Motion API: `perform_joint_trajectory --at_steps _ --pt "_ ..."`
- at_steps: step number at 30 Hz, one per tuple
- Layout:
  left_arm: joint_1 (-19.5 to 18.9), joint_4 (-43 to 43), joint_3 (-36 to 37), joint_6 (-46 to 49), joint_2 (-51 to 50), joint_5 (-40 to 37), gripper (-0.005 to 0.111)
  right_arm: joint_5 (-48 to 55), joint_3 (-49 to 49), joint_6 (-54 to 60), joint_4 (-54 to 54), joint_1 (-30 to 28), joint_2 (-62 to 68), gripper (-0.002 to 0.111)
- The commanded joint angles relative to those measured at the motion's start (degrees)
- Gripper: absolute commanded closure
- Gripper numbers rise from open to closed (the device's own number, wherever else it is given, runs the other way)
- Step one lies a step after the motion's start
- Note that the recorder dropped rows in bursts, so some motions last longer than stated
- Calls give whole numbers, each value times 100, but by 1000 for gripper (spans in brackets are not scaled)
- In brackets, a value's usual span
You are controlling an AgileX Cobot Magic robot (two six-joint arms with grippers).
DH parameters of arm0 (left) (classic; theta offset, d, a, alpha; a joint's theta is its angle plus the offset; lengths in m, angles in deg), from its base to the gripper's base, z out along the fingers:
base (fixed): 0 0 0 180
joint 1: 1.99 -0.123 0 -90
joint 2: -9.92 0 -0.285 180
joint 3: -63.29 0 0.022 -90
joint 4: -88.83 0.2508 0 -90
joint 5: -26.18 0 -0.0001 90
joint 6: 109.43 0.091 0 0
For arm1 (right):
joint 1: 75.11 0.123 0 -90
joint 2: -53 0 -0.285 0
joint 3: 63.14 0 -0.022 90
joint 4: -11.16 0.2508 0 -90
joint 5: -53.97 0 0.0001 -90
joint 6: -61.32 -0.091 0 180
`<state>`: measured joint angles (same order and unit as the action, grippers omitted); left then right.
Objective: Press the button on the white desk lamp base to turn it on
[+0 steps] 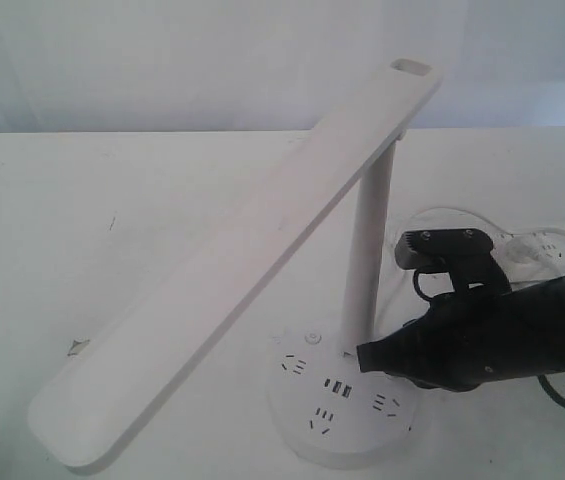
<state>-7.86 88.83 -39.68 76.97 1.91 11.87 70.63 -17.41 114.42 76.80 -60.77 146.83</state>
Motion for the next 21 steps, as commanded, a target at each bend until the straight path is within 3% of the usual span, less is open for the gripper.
perform_joint_trajectory --at_steps 1,21 --pt "51 -33 19 -14 22 -21 107 -142 13 113 33 -9 303 108" --pt "51 -33 19 -14 22 -21 107 -390 24 113 -37 -9 395 108"
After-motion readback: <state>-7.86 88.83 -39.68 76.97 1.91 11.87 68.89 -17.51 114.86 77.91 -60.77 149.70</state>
